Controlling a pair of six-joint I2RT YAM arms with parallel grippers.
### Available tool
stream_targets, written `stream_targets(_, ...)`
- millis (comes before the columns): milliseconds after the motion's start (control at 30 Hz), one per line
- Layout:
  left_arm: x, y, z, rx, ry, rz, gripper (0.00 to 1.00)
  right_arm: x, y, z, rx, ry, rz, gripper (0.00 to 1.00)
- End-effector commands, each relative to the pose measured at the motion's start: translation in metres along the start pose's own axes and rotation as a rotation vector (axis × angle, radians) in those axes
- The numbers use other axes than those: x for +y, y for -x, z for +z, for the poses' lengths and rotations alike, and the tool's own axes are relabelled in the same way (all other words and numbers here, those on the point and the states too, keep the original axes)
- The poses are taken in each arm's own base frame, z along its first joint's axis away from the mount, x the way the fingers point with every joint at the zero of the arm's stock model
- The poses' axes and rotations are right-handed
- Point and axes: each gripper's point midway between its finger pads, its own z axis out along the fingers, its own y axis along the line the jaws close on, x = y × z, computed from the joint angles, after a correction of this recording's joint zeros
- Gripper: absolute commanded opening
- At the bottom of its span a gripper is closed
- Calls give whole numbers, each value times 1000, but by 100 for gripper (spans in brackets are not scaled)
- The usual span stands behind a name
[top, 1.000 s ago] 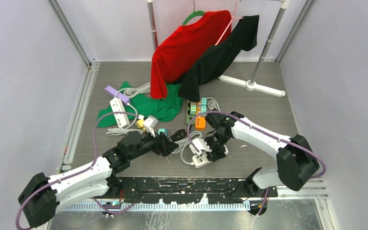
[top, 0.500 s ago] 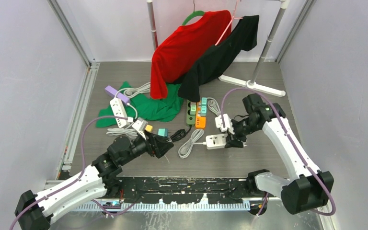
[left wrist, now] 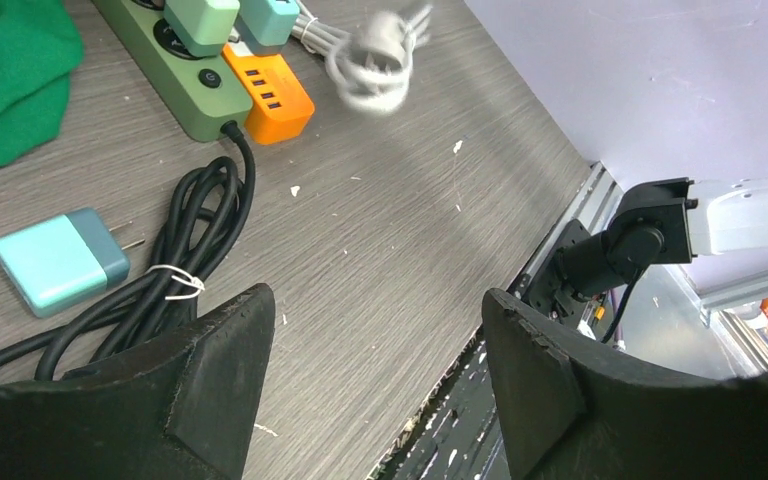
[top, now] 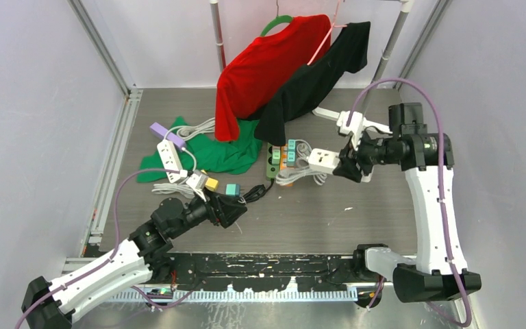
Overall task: Pull the plug off the socket
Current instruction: Pick up the socket from the center of the board, then place the socket at the center of the board.
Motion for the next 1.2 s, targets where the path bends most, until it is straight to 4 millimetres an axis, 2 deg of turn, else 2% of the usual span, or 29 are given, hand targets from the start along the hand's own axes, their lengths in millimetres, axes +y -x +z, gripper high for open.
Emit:
stream_targets(0, -7, 8, -2, -35, -31, 6, 76, -20, 44, -40, -101, -202, 84, 1)
stream_targets(100, -8, 5, -3, -30, -42, 2, 76, -52, 53, -59, -152, -382, 145, 1)
stream_targets(200, -8, 2, -4, -30, -53, -8, 76, -79, 50, -73, -160, -517, 223, 1)
stream_targets(367, -7, -5, -5, -32, -69, -36, 76, -119, 31, -85, -175, -677, 344, 1)
stream_targets(467, -8, -9, -7, -32, -87, -47, 76, -148, 9, -90, -183, -764, 416, 1)
stream_targets(667, -12, -12, -12, -23, -110, -51, 76, -210, -58, -100, -188, -933, 638, 1)
stream_targets(833, -11, -13, -15, -34, -116, -54, 76, -242, -125, -92, -95, -1020, 741, 1)
stream_targets(933, -11, -14, -17, -39, -122, -55, 77, -251, -167, -76, -3, -1041, 795, 1)
stream_targets(1033, -11, -15, -18, -40, -128, -51, 77, -251, -208, -47, 95, -966, 869, 2)
stream_targets(1167, -11, -16, -17, -37, -131, -49, 77, -245, -245, -19, 208, -865, 958, 10)
